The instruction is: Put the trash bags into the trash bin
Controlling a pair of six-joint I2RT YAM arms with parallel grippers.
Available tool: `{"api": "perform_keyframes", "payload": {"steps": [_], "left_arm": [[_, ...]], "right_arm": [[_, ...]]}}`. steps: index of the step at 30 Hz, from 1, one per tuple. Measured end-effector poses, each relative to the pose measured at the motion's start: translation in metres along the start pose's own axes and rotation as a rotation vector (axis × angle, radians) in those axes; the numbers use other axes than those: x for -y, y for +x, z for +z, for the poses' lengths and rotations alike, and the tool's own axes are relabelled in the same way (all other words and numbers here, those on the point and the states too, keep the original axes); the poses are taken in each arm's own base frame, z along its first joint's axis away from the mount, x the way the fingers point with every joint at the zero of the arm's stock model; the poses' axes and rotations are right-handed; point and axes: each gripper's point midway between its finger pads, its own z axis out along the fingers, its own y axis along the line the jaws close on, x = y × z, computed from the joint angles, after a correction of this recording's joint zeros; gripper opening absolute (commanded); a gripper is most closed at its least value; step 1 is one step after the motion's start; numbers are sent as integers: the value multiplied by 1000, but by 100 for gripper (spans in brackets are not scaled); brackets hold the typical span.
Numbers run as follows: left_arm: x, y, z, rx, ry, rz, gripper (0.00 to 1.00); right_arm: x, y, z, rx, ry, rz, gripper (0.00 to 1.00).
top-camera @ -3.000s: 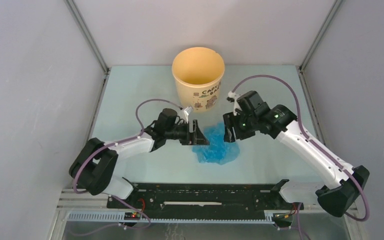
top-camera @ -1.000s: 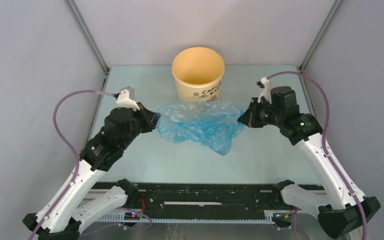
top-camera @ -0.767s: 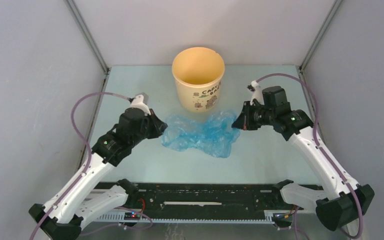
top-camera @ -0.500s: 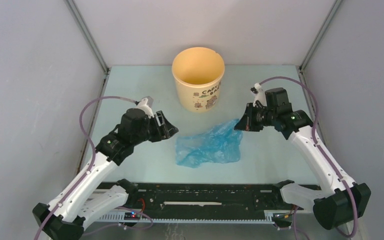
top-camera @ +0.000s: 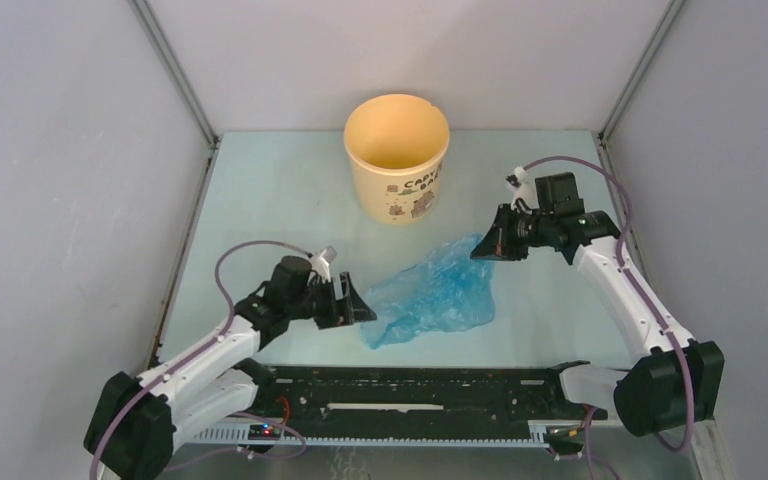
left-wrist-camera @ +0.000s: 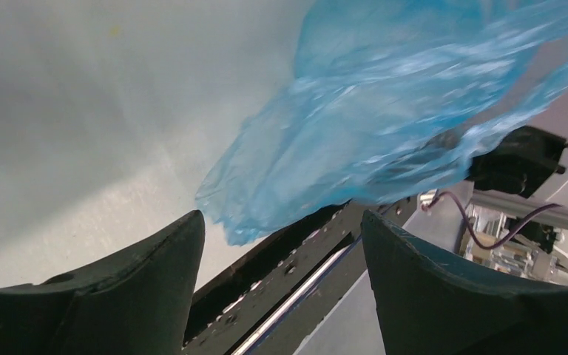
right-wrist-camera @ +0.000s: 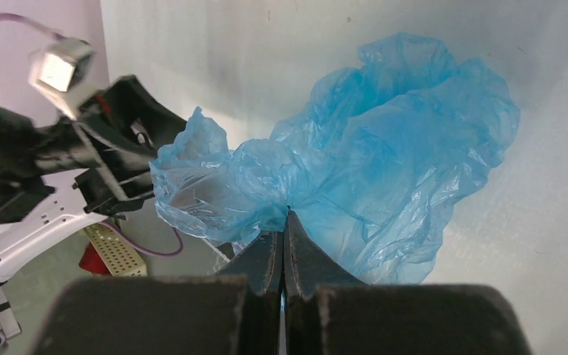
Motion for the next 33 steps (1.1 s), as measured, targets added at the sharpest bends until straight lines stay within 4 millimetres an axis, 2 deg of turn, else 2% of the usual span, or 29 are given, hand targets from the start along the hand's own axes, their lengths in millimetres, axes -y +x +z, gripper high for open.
{"api": "perform_keyframes", "payload": {"steps": [3,8,11,16,21,23,24,26,29,33], "left_arm": [[-15,18,9,-43,8,-32,83],[-10,20,18,-13,101,-27,77],[-17,23,27,-19,98,-60,70],[-20,16,34,16,89,-102,47],[-15,1,35,80,104,-111,21],[-15,-1,35,91,100,-119,12],[-15,-2,35,97,98,-118,6],[-15,-3,33,104,94,-120,1],[-12,-6,28,127,90,-111,0],[-3,-13,17,161,97,-98,0]], "right_arm": [[1,-4,-2,8,-15,11,0],[1,-5,-4,9,-29,23,0],[1,-5,-3,1,-35,27,0],[3,-1,-3,-12,-28,31,0],[6,2,-5,-16,-5,29,10],[7,4,-7,-12,15,19,19],[7,5,-8,-8,23,13,27],[7,7,-9,0,49,-2,45],[7,14,-9,7,103,-32,97],[5,25,-8,13,190,-99,100]]}}
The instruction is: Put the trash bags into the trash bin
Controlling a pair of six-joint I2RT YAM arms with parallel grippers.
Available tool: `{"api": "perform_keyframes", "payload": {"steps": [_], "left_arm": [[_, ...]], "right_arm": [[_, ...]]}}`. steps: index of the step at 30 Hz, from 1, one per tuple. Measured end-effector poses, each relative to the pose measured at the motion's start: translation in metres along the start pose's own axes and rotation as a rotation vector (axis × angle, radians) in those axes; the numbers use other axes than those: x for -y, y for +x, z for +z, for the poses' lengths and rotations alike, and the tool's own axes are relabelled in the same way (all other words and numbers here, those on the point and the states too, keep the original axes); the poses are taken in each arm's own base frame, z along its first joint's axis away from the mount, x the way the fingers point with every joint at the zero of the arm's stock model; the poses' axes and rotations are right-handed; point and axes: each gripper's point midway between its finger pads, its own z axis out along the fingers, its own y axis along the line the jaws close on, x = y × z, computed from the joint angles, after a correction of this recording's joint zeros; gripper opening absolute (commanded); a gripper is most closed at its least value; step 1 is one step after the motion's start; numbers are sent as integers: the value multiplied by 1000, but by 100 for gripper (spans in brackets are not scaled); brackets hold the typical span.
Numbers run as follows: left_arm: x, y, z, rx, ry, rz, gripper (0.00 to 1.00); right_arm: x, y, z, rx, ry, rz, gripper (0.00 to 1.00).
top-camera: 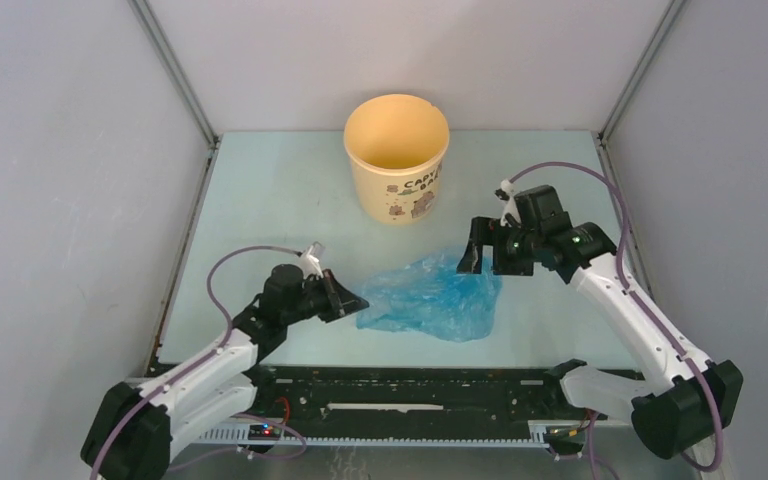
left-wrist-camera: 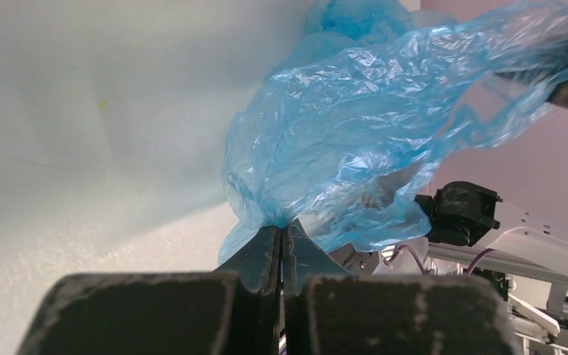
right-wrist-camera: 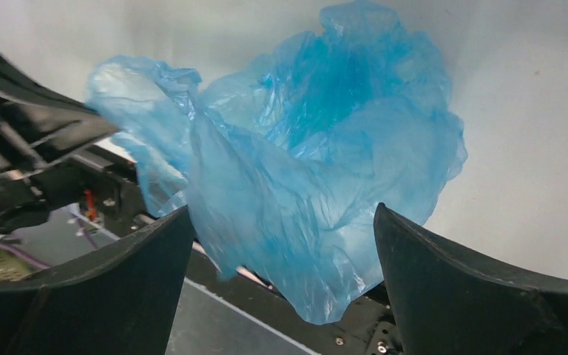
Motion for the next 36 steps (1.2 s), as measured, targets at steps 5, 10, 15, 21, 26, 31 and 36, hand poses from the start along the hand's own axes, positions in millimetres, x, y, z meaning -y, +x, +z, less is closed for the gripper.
{"api": "perform_keyframes", "payload": {"steps": [5,10,15,21,26,31,36], "left_arm": [[12,-8,-11,40,14,24,0],[8,-6,-15,26,-17,25,0],[15,-10,-18,14,-32,28,0],[41,-30,-21,49,-7,45,0],[40,-34,-21,51,-34,34,0],[17,-27,-20,6,-173,-16,0],[10,-27,-20,-10,-235,-48,0]], "right_arm": [[5,2,-2,36,138,-74,100],[18,-6,-11,111,240,15,98],[5,0,-18,154,232,1,91],[12,27,-13,110,368,-30,78],[32,37,-6,81,473,-32,30],[33,39,4,49,487,-43,7],[33,40,4,46,486,-43,0]]}}
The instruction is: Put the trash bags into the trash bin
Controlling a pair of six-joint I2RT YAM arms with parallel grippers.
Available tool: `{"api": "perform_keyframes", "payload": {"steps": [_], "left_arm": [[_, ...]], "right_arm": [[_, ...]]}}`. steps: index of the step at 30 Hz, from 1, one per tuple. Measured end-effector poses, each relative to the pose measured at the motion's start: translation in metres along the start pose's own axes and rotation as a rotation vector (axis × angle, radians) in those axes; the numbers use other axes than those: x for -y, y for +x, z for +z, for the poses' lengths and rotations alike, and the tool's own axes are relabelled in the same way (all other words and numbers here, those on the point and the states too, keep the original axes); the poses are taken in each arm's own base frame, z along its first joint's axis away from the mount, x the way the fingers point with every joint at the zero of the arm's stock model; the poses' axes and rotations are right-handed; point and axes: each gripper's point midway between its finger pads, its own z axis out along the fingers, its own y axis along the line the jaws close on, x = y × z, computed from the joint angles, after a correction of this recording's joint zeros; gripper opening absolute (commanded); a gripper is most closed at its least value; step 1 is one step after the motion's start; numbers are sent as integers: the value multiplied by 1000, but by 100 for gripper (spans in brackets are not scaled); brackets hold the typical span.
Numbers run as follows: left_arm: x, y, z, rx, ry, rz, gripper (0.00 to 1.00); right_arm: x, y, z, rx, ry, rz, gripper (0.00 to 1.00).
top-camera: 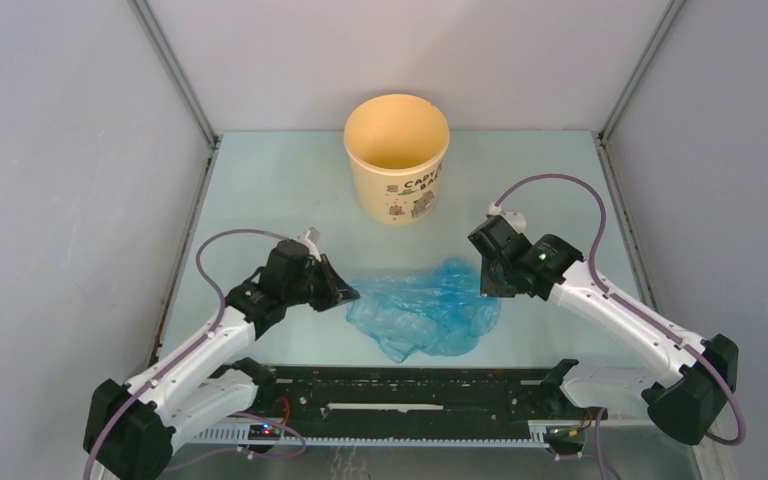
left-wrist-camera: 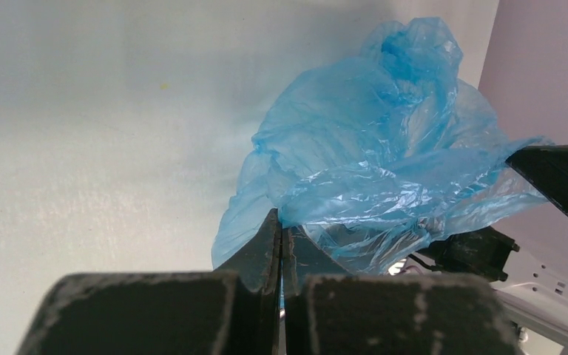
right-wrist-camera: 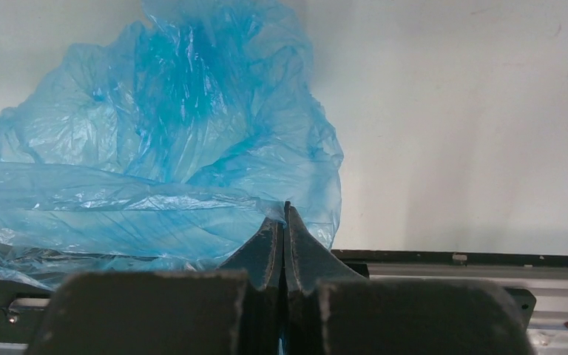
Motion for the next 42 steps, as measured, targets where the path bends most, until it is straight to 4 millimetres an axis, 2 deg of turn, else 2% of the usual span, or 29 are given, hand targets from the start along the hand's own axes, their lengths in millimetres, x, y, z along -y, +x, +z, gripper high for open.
{"api": "perform_keyframes", "payload": {"steps": [8,11,13,14,15,16,17,18,19,20,22,23,24,26,27,28,29,31,33,34,35,36,37,38,39,40,42], "left_arm": [[5,1,2,-14,10,-79,0],[4,4,9,-51,-17,-131,0],[13,-2,11,-68,-33,-148,0],[27,-12,10,-70,-31,-152,0],[51,-28,6,-59,-7,-141,0],[78,-47,1,-30,36,-118,0],[113,-68,-10,11,88,-75,0],[158,-93,-27,78,168,-7,0],[215,-115,-58,166,281,82,0],[257,-127,-87,236,381,150,0],[330,-129,-161,364,597,269,0],[350,-123,-197,406,693,312,0],[357,-115,-222,433,756,337,0],[340,-110,-240,475,765,334,0],[324,-108,-239,500,745,320,0],[310,-105,-227,495,721,309,0],[291,-97,-205,471,673,299,0],[243,-76,-136,372,537,276,0],[179,-45,-69,244,359,247,0],[137,-24,-34,164,247,232,0],[91,0,-9,83,132,215,0],[50,22,4,14,33,200,0],[23,37,7,-30,-30,188,0],[1,49,7,-61,-75,175,0],[-10,56,4,-75,-95,165,0],[-12,57,-1,-70,-89,160,0],[3,49,-10,-26,-23,163,0]], "right_arm": [[0,13,4,-53,-11,-9,0],[-2,10,6,-90,-32,18,0],[-3,-4,2,-102,-43,57,0],[-4,-17,-4,-95,-52,80,0],[-7,-35,-15,-73,-66,97,0],[-12,-58,-30,-26,-93,112,0],[-19,-86,-55,45,-129,119,0],[-30,-113,-86,134,-188,116,0],[-44,-140,-129,253,-268,101,0],[-57,-158,-169,360,-358,82,0],[-74,-172,-252,553,-558,43,0],[-74,-168,-292,637,-668,22,0],[-65,-159,-318,702,-742,11,0],[-38,-143,-330,779,-777,28,0],[-22,-130,-327,809,-782,43,0],[-14,-117,-316,806,-781,42,0],[-12,-106,-301,790,-777,36,0],[-19,-87,-252,706,-730,15,0],[-37,-56,-180,526,-654,-35,0],[-43,-32,-137,405,-600,-68,0],[-44,-10,-103,300,-550,-90,0],[-42,11,-76,210,-502,-108,0],[-36,36,-51,116,-456,-123,0],[-28,56,-37,47,-420,-130,0],[-18,73,-29,-5,-391,-132,0],[-11,83,-27,-34,-383,-129,0],[-8,86,-37,-19,-418,-112,0]]}}
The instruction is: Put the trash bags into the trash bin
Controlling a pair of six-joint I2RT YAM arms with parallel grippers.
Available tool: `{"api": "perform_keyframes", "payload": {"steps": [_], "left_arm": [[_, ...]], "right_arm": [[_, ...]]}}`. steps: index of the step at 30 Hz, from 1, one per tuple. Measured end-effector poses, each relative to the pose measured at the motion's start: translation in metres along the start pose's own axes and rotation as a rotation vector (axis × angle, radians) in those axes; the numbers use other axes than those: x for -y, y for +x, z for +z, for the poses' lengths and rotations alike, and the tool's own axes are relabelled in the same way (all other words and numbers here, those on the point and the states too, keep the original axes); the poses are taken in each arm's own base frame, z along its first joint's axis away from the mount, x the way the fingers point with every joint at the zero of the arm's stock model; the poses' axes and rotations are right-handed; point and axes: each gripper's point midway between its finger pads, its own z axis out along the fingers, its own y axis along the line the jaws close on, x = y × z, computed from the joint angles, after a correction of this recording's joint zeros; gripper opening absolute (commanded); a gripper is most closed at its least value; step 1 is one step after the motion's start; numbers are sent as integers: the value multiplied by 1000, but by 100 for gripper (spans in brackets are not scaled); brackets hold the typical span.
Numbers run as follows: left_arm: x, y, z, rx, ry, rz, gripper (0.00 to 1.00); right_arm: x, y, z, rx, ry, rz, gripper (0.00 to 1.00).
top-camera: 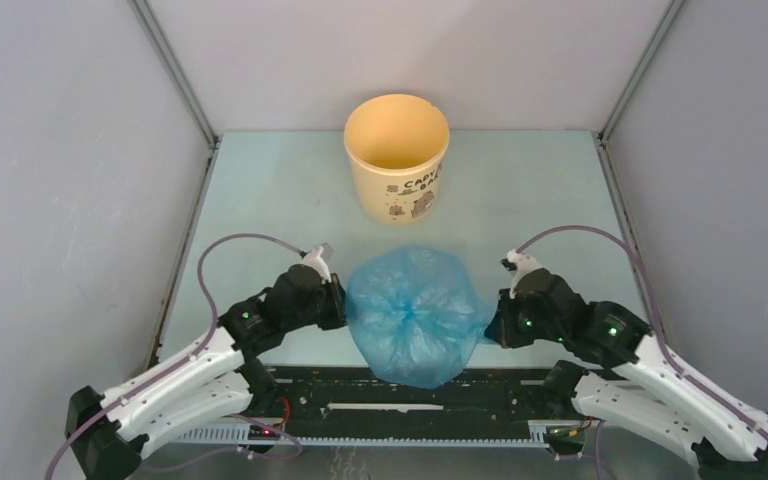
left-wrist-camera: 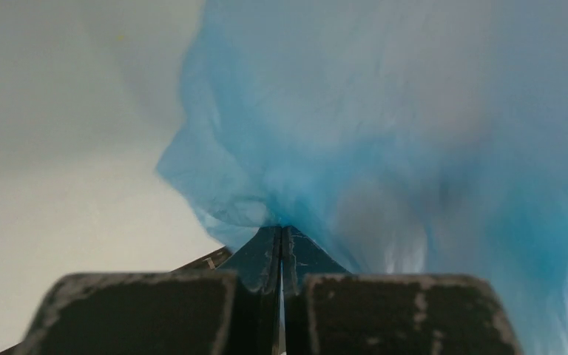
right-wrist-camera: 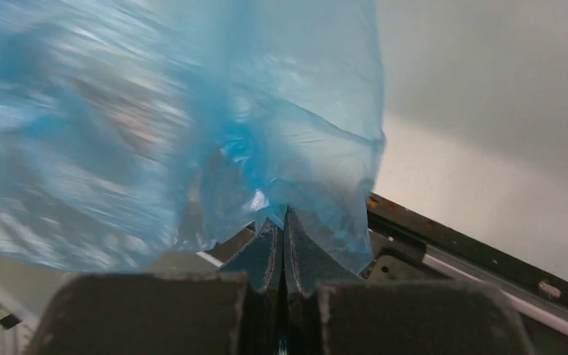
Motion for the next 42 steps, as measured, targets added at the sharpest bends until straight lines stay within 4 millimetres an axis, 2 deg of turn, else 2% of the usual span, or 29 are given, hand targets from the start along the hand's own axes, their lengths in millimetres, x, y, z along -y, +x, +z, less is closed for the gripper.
{"api": "perform_keyframes", "payload": {"steps": [4,10,13,15,17,19,21,23,24,25,26,27,29,30,32,34,37,39,40,42], "left_arm": [[32,-24,-18,69,90,8,0],[106,-79,-46,148,194,71,0],[148,-112,-71,225,270,98,0],[160,-126,-81,253,282,91,0],[152,-132,-71,243,239,73,0],[127,-125,-49,187,151,51,0],[88,-98,-16,72,33,30,0],[48,-56,7,-74,-78,27,0],[31,-33,9,-147,-125,33,0],[23,-19,5,-195,-143,43,0],[20,-9,-2,-225,-139,61,0],[28,-8,-12,-218,-96,82,0],[52,-20,-39,-133,27,123,0],[67,-31,-58,-66,100,143,0],[101,-61,-102,92,230,178,0],[136,-96,-150,265,343,191,0],[174,-144,-210,482,435,179,0],[186,-167,-224,555,427,158,0],[189,-175,-222,567,412,150,0],[189,-187,-200,547,347,139,0]], "right_arm": [[-19,-19,-24,65,-88,3,0],[-49,-81,-52,115,-116,19,0],[-46,-111,-58,130,-95,98,0],[-27,-124,-55,116,-57,196,0],[-1,-124,-43,75,-20,287,0],[22,-103,-22,-32,19,344,0],[30,-64,2,-197,36,360,0],[23,-35,8,-313,19,340,0],[13,-23,7,-357,-6,302,0],[0,-16,4,-379,-49,260,0],[-13,-12,-1,-389,-97,218,0],[-25,-8,-8,-393,-145,177,0],[-46,-8,-25,-362,-229,107,0],[-56,-15,-38,-319,-273,72,0],[-73,-39,-67,-190,-345,19,0],[-88,-78,-105,-9,-396,-16,0],[-95,-126,-148,214,-408,-28,0],[-90,-147,-156,296,-377,-10,0],[-86,-151,-154,300,-360,2,0],[-75,-158,-137,267,-313,50,0]]}}
